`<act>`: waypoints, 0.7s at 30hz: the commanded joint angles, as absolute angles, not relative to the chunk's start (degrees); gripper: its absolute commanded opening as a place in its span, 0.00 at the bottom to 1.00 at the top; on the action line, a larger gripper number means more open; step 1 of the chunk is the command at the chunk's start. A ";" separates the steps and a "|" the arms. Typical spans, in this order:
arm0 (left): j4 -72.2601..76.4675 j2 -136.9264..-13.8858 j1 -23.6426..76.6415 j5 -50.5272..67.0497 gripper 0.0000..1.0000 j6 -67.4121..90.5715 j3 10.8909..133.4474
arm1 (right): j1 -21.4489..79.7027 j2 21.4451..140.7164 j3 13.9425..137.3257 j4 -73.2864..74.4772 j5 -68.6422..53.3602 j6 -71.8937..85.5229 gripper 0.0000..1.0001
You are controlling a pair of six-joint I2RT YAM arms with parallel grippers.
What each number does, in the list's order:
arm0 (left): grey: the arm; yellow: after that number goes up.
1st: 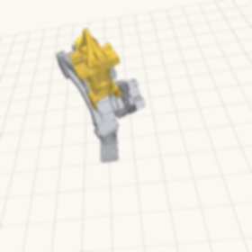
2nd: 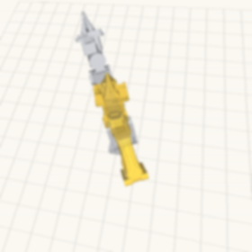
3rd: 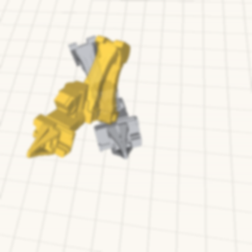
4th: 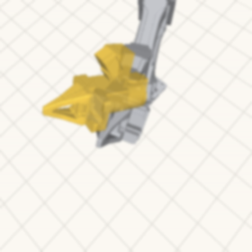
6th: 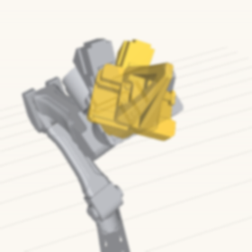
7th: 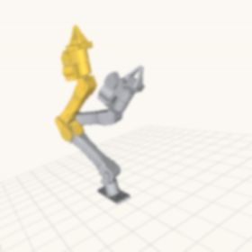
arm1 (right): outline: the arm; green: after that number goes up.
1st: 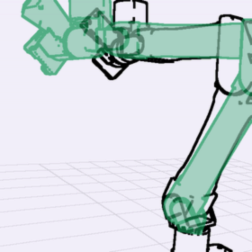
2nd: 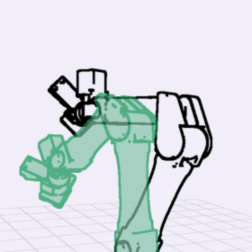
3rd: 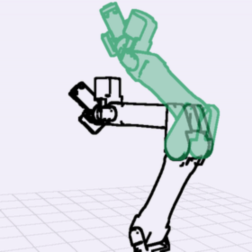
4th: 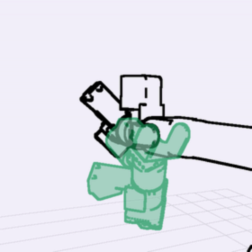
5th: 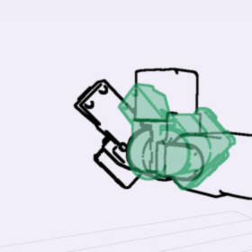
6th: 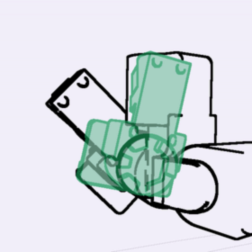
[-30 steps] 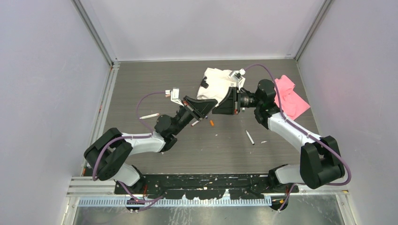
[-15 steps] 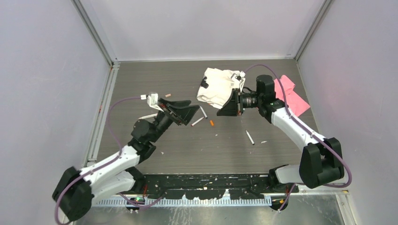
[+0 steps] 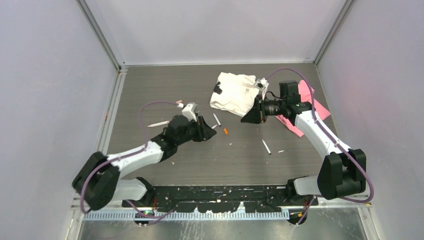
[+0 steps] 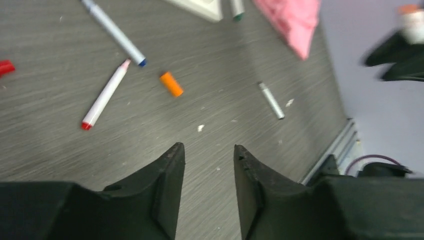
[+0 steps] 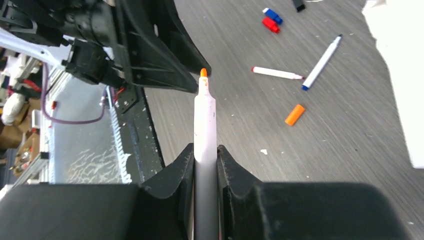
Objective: Insert the pens into the pen caps
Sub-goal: Move the pen cap to the center of the board.
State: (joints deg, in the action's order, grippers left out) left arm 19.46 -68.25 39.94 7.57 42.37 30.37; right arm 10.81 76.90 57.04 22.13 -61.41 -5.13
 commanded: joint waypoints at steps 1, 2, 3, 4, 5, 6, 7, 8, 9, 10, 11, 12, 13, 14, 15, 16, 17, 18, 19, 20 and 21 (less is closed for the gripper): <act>10.28 -77.27 41.04 3.66 0.40 46.65 39.85 | 10.22 76.55 59.71 24.05 -57.83 -8.32 0.01; 7.05 -79.50 42.32 -0.08 0.39 47.01 42.36 | 10.14 76.55 59.76 24.19 -57.39 -8.39 0.01; 4.10 -81.81 44.19 -3.76 0.39 47.44 45.59 | 9.99 76.55 59.91 24.28 -57.08 -8.43 0.01; 1.06 -83.89 45.63 -7.35 0.40 48.15 48.06 | 9.85 76.55 60.01 24.40 -56.82 -8.51 0.01; -2.91 -86.23 46.72 -10.41 0.40 49.30 50.95 | 9.70 76.55 60.10 24.50 -56.64 -8.52 0.01; -6.68 -88.41 47.62 -13.18 0.40 50.39 53.67 | 9.61 76.51 60.12 24.56 -56.54 -8.53 0.01; -9.54 -90.35 48.30 -15.13 0.41 51.27 56.11 | 9.55 76.50 60.12 24.59 -56.45 -8.53 0.01; -11.74 -92.18 48.82 -16.59 0.42 52.03 58.23 | 9.50 76.47 60.18 24.61 -56.36 -8.53 0.01; -13.33 -93.57 49.27 -17.84 0.42 52.60 59.87 | 9.43 76.48 60.20 24.61 -56.34 -8.53 0.01; -14.58 -94.95 49.69 -19.02 0.42 53.41 61.40 | 9.37 76.41 60.20 24.61 -56.34 -8.53 0.01; -15.87 -96.14 50.00 -20.13 0.42 54.04 62.84 | 9.26 76.38 60.27 24.65 -56.34 -8.45 0.01; -16.96 -97.64 50.40 -21.54 0.41 54.47 64.24 | 9.19 76.33 60.36 24.61 -56.27 -8.37 0.01; -18.18 -98.85 50.71 -22.42 0.41 54.92 65.83 | 9.03 76.37 60.38 24.61 -56.25 -8.35 0.01; -19.52 -100.02 51.05 -23.09 0.41 55.16 67.37 | 8.93 76.41 60.38 24.61 -56.25 -8.35 0.01; -20.96 -101.15 51.25 -23.50 0.41 55.11 69.03 | 8.80 76.38 60.38 24.61 -56.25 -8.26 0.01; -21.75 -102.35 51.38 -23.80 0.41 55.00 70.48 | 8.72 76.30 60.45 24.65 -56.33 -8.26 0.01; -22.32 -103.32 51.48 -23.88 0.41 54.86 71.77 | 8.57 76.29 60.47 24.61 -56.34 -8.18 0.01; -22.55 -104.38 51.50 -23.76 0.41 54.66 72.88 | 8.51 76.22 60.47 24.68 -56.40 -8.18 0.01; -22.61 -105.35 51.50 -23.61 0.41 54.40 73.81 | 8.39 76.16 60.47 24.67 -56.47 -8.10 0.01; -22.74 -106.25 51.50 -23.42 0.41 54.33 74.72 | 8.32 76.12 60.47 24.61 -56.51 -8.02 0.01; -23.22 -107.25 51.50 -23.48 0.41 54.46 75.99 | 8.20 76.05 60.47 24.61 -56.56 -8.00 0.01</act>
